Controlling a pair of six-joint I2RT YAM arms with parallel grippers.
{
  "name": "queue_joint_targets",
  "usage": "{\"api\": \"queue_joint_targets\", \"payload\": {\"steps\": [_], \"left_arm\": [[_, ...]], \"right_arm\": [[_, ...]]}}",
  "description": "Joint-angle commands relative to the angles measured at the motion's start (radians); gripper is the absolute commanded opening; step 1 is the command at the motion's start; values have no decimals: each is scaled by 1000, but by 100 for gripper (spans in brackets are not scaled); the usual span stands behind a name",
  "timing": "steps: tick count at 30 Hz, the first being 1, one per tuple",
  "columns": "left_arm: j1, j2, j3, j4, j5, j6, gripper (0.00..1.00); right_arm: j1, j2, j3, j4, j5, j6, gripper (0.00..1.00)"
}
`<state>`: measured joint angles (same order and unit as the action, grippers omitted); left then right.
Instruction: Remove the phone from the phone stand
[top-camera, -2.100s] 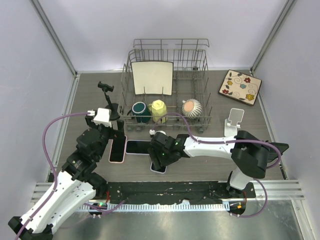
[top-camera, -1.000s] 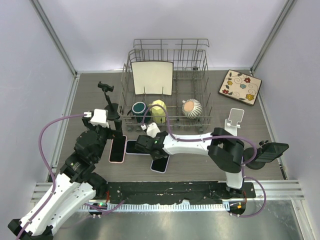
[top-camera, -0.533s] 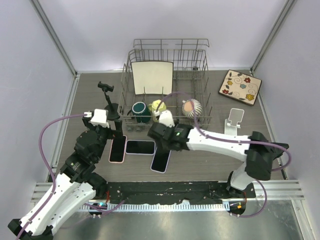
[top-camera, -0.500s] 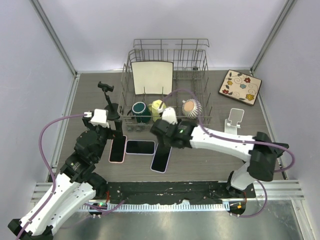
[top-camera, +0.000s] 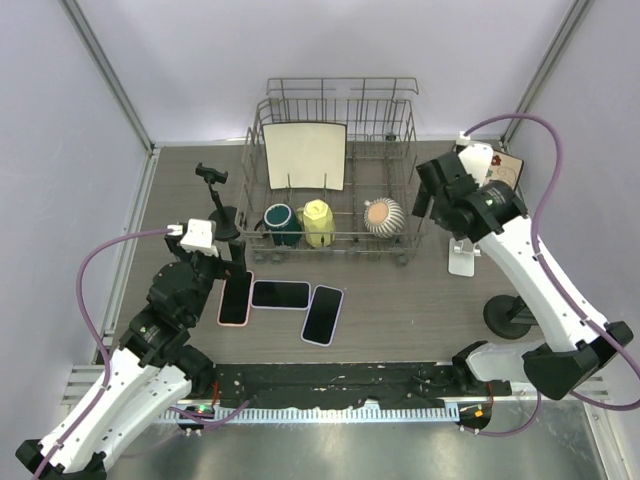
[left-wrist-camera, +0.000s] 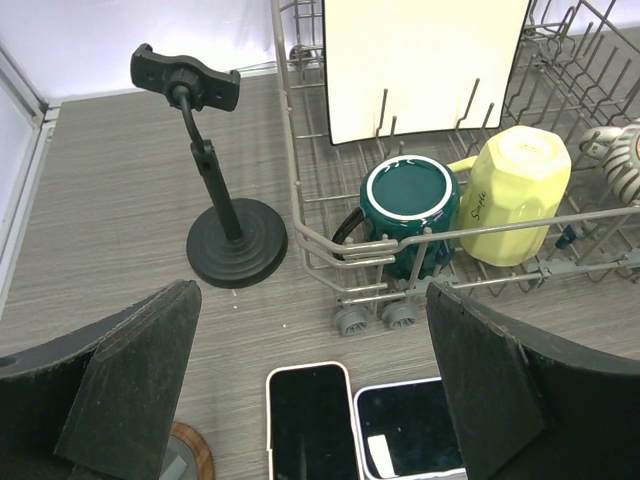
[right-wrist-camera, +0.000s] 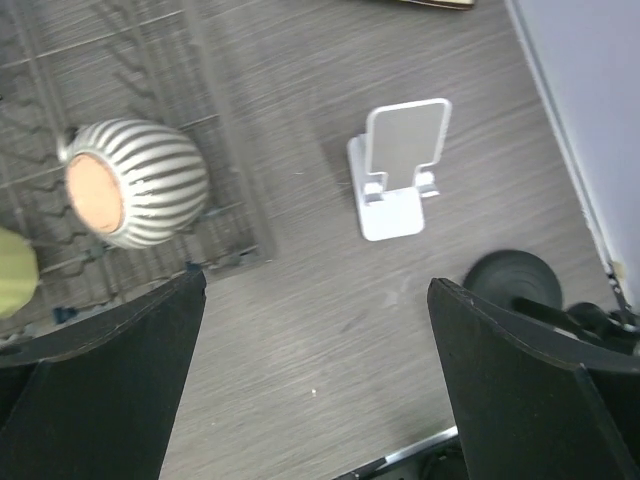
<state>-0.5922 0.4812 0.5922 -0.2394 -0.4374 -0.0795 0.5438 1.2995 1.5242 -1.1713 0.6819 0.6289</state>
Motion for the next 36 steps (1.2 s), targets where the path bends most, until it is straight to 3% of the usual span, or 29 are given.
{"api": "queue_joint_targets", "payload": {"steps": [1,11,17,22,25,29,36], "left_arm": [[5,-9,15,25,26,-20,100],[3,-3,14,25,48,-20,100],[3,5,12,32,48,-19,100],[3,5,12,31,51,-19,100],[2,7,12,34,51,-17,100],[0,8,11,37,58,-16,100],[-14,22,11,37,81,-13,100]], "right_arm": [[-80,-8,34,-91,28,-24,100],[-284,-23,89,-110,159,87,100],[-344,-57,96,-83,183,45,99],[-589,-48,85,-132,87,35,100],[-657,-74,88,-152,113,49,97],[-726,-98,103,-157,131,57,94],[-734,-187,39,-221,245,163,90]]}}
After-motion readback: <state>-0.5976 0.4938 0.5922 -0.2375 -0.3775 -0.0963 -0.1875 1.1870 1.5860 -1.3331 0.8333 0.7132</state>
